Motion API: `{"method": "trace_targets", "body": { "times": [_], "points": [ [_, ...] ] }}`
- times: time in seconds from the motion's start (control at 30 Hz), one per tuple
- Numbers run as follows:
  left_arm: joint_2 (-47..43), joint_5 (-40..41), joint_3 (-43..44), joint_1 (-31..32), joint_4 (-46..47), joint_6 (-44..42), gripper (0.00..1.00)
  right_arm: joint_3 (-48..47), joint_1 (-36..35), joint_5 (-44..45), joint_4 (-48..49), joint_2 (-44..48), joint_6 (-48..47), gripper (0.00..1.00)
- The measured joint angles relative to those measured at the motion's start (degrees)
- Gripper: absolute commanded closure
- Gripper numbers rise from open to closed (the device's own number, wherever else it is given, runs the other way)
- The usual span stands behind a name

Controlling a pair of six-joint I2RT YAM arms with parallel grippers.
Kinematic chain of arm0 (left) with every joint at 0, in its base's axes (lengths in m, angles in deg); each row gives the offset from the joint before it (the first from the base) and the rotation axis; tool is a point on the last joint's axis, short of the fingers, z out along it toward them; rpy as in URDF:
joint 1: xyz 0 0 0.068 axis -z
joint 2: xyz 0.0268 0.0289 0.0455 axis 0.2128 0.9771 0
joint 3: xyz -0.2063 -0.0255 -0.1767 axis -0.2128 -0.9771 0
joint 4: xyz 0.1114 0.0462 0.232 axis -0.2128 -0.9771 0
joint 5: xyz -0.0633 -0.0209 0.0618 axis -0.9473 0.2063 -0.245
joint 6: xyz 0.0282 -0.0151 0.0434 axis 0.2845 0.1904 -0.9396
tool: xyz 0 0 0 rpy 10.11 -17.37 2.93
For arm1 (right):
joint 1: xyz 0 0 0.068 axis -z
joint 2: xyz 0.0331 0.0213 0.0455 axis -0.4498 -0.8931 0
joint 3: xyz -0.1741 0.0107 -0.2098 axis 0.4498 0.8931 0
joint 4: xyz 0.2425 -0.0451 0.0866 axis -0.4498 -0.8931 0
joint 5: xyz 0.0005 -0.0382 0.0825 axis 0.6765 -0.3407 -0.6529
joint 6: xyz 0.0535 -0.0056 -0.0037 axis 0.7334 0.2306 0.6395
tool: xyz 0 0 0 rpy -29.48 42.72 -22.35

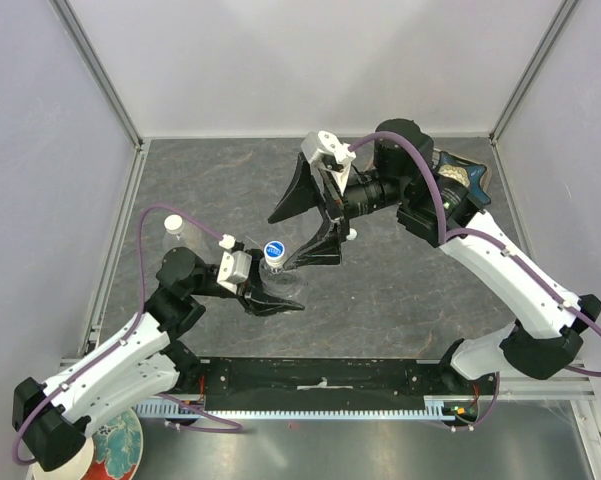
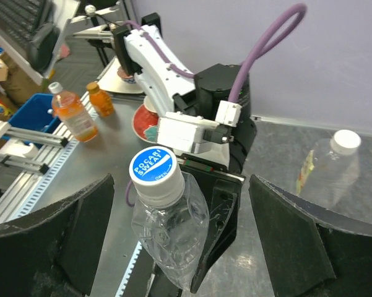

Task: Screw on the bottle caps
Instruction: Screw the bottle cap onto the plastic bottle.

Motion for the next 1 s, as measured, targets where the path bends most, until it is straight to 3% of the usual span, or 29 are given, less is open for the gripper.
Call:
{"method": "trace_targets", "body": {
  "times": [0.33,0.43,0.63,0.83,1.0],
  "points": [
    [0.8,-1.4,0.5,0.3,-0.5,-0.6,0.98,7.0,0.0,-7.8,17.4,0.1,12.1,0.24],
    [1.0,-1.0,0.5,0.3,-0.5,-0.6,0.98,8.9,0.0,-8.9,22.2,0.1,15.8,0.25],
    [1.0,0.4,0.5,0.3,-0.2,-0.6,0.98,10.0,0.0,-9.8,26.7,0.1,18.9,0.42],
    [1.0,2.5,0.5,0.5,-0.2,-0.5,0.98,10.8,0.0,-10.2,28.8,0.1,20.3,0.48],
    [1.0,3.4,0.5,0.7,0.0,-0.5,0.98,10.9,0.2,-9.6,29.1,0.0,20.2,0.68]
  ]
}}
